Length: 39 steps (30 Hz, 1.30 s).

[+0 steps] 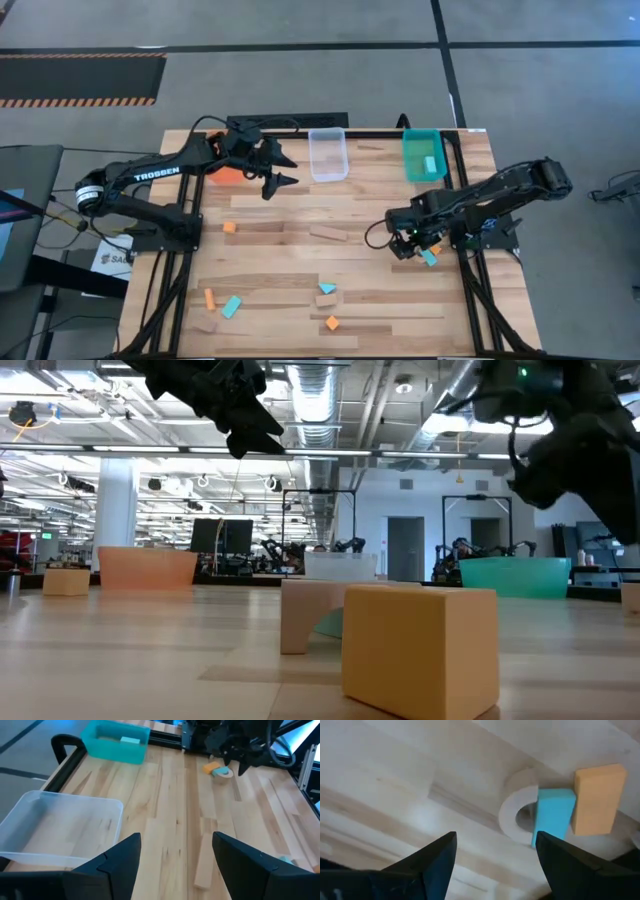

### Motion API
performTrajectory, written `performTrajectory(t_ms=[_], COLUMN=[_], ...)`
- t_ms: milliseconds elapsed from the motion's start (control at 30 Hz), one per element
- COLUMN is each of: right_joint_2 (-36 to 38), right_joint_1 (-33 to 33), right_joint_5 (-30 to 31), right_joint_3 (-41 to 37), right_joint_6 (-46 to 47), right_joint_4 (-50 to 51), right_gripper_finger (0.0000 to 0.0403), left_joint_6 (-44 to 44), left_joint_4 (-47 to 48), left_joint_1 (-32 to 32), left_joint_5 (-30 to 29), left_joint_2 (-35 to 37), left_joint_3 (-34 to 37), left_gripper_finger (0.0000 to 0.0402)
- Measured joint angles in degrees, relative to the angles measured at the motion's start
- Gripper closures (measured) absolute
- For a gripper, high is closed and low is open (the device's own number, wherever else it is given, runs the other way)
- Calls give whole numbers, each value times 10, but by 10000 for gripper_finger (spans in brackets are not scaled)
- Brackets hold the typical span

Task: Sort & place blocks by color
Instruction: Put the brown arch block into the transparent bin

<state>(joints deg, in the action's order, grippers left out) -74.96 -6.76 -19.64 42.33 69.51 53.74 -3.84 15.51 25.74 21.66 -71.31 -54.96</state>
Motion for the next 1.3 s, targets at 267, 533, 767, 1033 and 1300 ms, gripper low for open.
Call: performTrajectory(t_ms=[267, 533, 767, 1033, 1300], right_joint_2=[0, -3, -1, 46, 74], right_joint_1=[4, 4, 5, 24, 114], right_joint_5=[18, 30, 28, 53, 64], right_joint_3=[-58, -89, -90, -29, 33], right_joint_6=[31, 38, 35, 6, -117], right_joint_4=[-54, -113, -117, -134, -373], right_gripper_finger=[108, 157, 314, 361, 358], left_joint_6=[11, 15, 15, 19, 43], left_joint_4=[2, 6, 7, 22, 74], left_joint_1=[0, 0, 0, 0, 13], left_joint_5=[0, -5, -16, -10, 100], left_joint_2=[0, 0, 0, 0, 8], left_joint_3=[0, 0, 0, 0, 0], left_gripper_finger=[168, 168, 168, 168, 168])
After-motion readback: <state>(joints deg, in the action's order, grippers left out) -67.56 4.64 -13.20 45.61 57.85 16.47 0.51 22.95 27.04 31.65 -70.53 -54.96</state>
